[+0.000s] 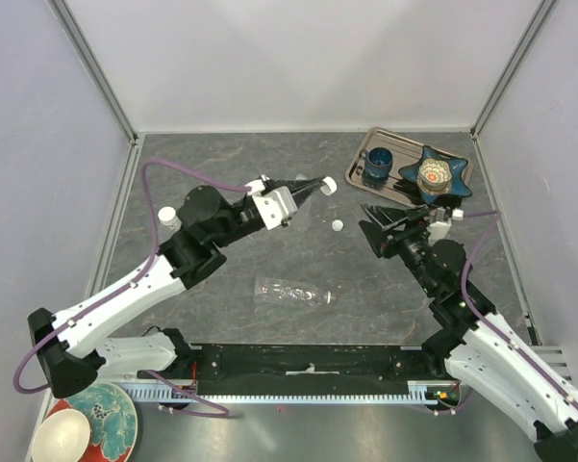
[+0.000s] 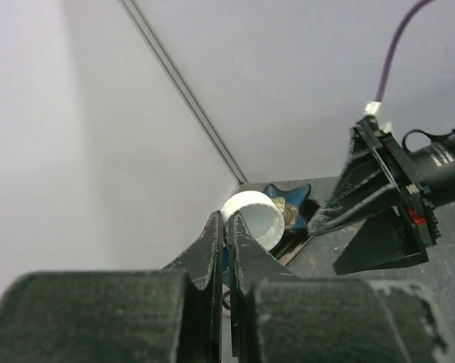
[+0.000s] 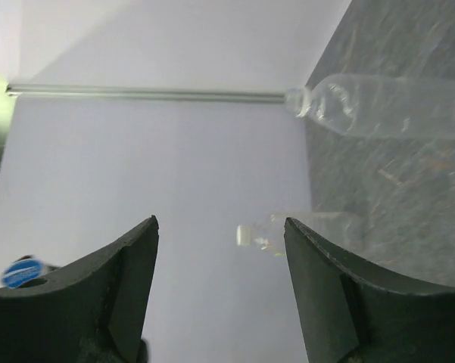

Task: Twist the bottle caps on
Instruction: Pick up the bottle cap from the center of the board.

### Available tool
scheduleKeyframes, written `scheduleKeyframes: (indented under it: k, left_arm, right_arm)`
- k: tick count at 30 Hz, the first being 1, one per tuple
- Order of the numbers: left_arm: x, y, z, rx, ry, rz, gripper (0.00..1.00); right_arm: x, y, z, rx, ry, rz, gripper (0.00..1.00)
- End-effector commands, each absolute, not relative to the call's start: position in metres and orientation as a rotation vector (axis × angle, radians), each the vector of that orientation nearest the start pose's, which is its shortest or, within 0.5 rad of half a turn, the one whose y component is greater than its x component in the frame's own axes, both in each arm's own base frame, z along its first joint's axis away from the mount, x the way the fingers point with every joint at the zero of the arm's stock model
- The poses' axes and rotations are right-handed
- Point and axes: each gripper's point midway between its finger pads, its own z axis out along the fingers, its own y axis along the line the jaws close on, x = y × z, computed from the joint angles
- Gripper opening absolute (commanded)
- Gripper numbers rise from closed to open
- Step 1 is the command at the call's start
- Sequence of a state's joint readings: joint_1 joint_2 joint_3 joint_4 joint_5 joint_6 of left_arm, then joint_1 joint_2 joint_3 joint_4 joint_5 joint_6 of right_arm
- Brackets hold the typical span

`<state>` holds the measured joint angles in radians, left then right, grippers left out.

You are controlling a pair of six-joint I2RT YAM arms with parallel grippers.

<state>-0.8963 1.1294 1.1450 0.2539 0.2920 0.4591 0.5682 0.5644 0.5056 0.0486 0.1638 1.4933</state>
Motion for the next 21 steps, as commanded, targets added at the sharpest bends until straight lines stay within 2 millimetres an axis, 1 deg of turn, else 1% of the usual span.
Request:
scheduleKeyframes:
  k: [1,2,3,4,6,7,10,12,14,18,20,21]
  left_arm:
    - [0.232,-0.339,0.431,0.939,0.858,-0.603,0.02]
    - [0.231,-0.34,0.429,0.94,0.858,-0.61,0.02]
    - [0.229,-0.341,0.424,0.95,0.853,-0.617,0.02]
    - [0.229,-0.34,0.427,0.938,0.84,-0.616,0.02]
    - [0.227,-0.341,0.421,0.947,0.841,-0.623,0.02]
    - [0.228,-0.341,0.42,0.942,0.845,-0.62,0.02]
    - [0.229,-0.341,0.419,0.938,0.841,-0.624,0.02]
    - [0.228,-0.342,0.417,0.943,0.842,-0.629,0.02]
    - [0.229,-0.342,0.414,0.941,0.848,-0.629,0.02]
    - [0.229,-0.344,0.41,0.954,0.843,-0.627,0.02]
    - [0.229,-0.345,0.408,0.963,0.843,-0.626,0.02]
    - [0.23,-0.346,0.405,0.966,0.847,-0.626,0.02]
  right_arm:
    - [0.228,0.193,0.397,0.764,1.251,1.89,0.75]
    - [0.231,0.201,0.395,0.746,1.273,1.91,0.75]
    - [0.23,0.204,0.402,0.716,1.258,1.933,0.75]
    - [0.23,0.206,0.411,0.688,1.242,1.954,0.73]
    - [0.231,0.21,0.418,0.661,1.244,1.949,0.73]
    - [0.229,0.212,0.425,0.631,1.242,1.957,0.73]
    - [0.237,0.223,0.422,0.61,1.29,1.949,0.73]
    - [0.237,0.224,0.424,0.6,1.273,1.968,0.72]
    - [0.24,0.228,0.421,0.593,1.291,1.963,0.71]
    - [0.243,0.235,0.419,0.539,1.337,1.912,0.68]
    - [0.243,0.235,0.419,0.533,1.339,1.903,0.69]
    - [0.243,0.235,0.42,0.528,1.338,1.9,0.73]
